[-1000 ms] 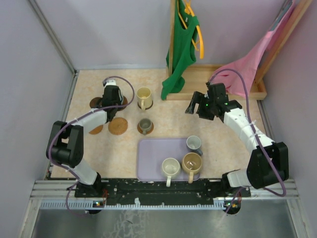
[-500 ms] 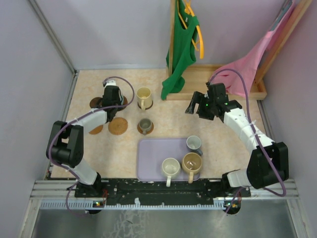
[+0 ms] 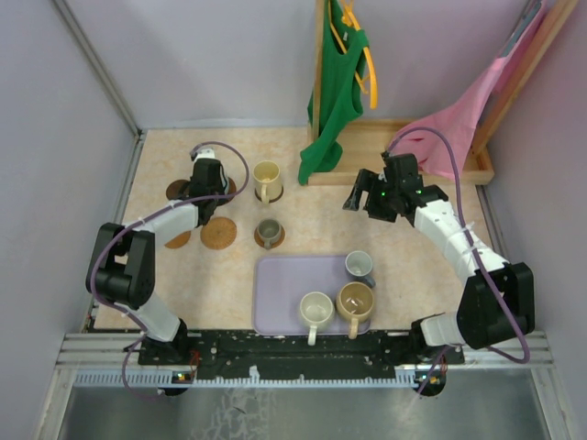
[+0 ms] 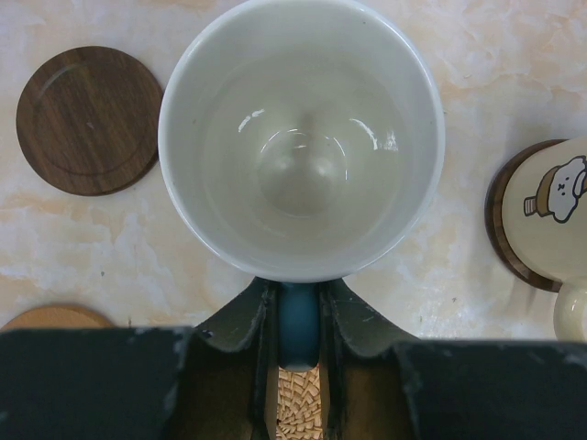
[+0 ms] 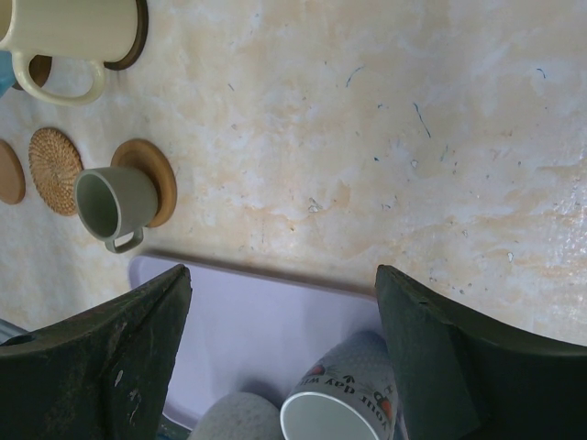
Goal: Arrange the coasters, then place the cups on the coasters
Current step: Place the cup on the coaster, then pick up the cup from the tray.
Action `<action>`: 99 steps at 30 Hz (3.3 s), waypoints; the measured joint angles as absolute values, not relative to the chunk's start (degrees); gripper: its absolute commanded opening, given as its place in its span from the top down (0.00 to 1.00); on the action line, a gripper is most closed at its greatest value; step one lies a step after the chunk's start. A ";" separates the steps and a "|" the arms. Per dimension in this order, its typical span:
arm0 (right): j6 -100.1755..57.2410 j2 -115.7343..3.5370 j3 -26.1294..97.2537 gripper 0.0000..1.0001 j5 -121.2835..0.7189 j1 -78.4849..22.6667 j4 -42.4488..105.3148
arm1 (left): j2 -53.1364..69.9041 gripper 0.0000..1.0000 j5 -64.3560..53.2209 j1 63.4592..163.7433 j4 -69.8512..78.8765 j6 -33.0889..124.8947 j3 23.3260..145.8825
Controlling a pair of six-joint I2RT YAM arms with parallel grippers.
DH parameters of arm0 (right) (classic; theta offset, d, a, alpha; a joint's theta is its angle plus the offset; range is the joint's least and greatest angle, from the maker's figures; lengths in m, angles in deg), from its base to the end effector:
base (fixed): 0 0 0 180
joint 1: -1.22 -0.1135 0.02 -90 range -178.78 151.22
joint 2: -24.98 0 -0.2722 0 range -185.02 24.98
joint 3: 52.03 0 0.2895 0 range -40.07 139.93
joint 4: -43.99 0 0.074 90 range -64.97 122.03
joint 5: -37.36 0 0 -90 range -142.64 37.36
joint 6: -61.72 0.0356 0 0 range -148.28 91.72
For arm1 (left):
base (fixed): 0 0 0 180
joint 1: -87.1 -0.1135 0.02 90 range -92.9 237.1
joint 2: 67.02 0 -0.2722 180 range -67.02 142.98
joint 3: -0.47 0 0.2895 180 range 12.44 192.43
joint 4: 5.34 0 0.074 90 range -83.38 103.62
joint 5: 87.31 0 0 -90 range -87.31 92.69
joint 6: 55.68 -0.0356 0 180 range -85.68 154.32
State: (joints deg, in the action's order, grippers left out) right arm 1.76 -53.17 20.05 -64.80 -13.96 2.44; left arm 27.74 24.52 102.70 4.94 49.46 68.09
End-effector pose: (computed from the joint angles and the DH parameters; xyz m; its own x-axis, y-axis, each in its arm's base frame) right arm 0.3120 0.0924 0.2689 -0.8139 0.2862 -0.5056 0.0167 0.8814 0.4721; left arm 0.3746 -0.0908 0.1877 -0.5559 -0.0965 -0.8257 -0.1865 0.9824 0.0107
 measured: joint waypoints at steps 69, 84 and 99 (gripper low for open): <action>1.74 -42.89 16.53 0.19 -65.37 -13.96 2.01 | -0.85 0.65 41.52 163.50 40.00 85.50 63.09; 0.25 -40.45 15.39 0.19 -64.72 -13.96 0.32 | 11.39 0.63 46.53 181.10 52.11 106.24 70.37; -0.69 -39.11 13.29 0.20 -64.67 -13.96 -0.70 | 14.86 0.58 46.33 187.04 52.61 112.36 73.12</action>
State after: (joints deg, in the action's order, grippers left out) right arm -0.69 -39.11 13.29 -64.67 -13.96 -0.70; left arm 14.86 46.33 187.04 52.61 112.36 73.12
